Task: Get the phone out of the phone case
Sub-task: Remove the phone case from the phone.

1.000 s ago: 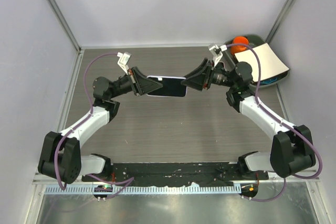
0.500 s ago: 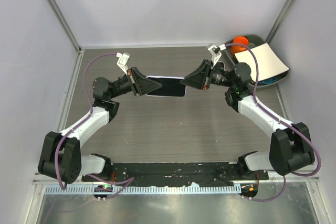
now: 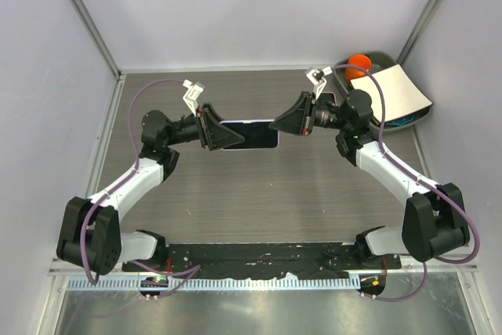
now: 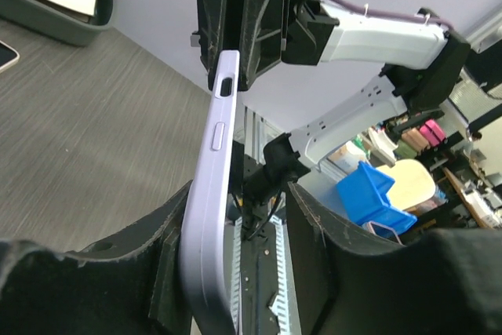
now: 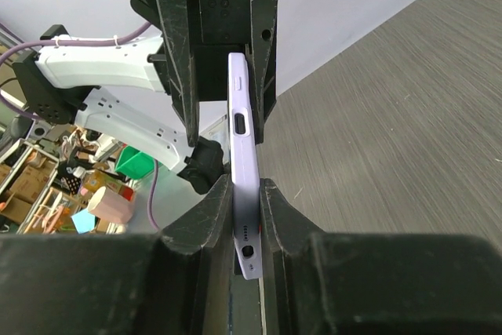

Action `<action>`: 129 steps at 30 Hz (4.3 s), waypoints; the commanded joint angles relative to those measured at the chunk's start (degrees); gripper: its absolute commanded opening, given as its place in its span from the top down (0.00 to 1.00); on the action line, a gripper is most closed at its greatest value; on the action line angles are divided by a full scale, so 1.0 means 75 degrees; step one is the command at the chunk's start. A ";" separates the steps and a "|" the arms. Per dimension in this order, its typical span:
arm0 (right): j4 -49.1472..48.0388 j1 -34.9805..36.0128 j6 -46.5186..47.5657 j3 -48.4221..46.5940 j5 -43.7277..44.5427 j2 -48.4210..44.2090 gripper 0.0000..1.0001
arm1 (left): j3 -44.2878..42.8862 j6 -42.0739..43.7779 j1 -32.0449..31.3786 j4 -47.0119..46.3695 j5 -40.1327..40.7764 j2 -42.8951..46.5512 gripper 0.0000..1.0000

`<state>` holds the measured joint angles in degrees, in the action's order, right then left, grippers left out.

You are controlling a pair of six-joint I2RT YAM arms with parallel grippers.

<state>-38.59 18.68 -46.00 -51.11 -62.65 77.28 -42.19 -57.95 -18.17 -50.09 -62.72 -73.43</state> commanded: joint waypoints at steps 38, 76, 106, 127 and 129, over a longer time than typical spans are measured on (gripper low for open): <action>-0.0443 -0.0404 -0.0264 -0.0216 0.0725 -0.0354 0.99 | -0.0550 0.1411 -0.0284 0.1416 -0.0415 0.0228 0.67; -0.0469 0.0087 0.0050 -0.0321 -0.0763 0.0044 0.60 | -0.0679 0.1118 -0.0202 0.1311 -0.0005 0.0216 1.00; -0.1359 0.0158 -0.0582 0.0018 0.0233 0.0044 0.99 | -0.0561 0.1047 -0.0214 0.1147 0.0054 0.0251 0.48; -0.1195 0.0158 -0.0383 0.0182 0.0713 -0.0038 0.99 | -0.0503 0.1047 -0.0214 0.1088 0.0112 0.0228 0.62; -0.1206 0.0158 -0.0359 0.0205 0.0771 -0.0061 0.99 | -0.0503 0.1048 -0.0214 0.1088 0.0112 0.0228 0.61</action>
<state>-43.86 20.03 -49.32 -49.50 -60.51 78.74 -44.77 -50.54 -19.81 -38.81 -61.58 -73.34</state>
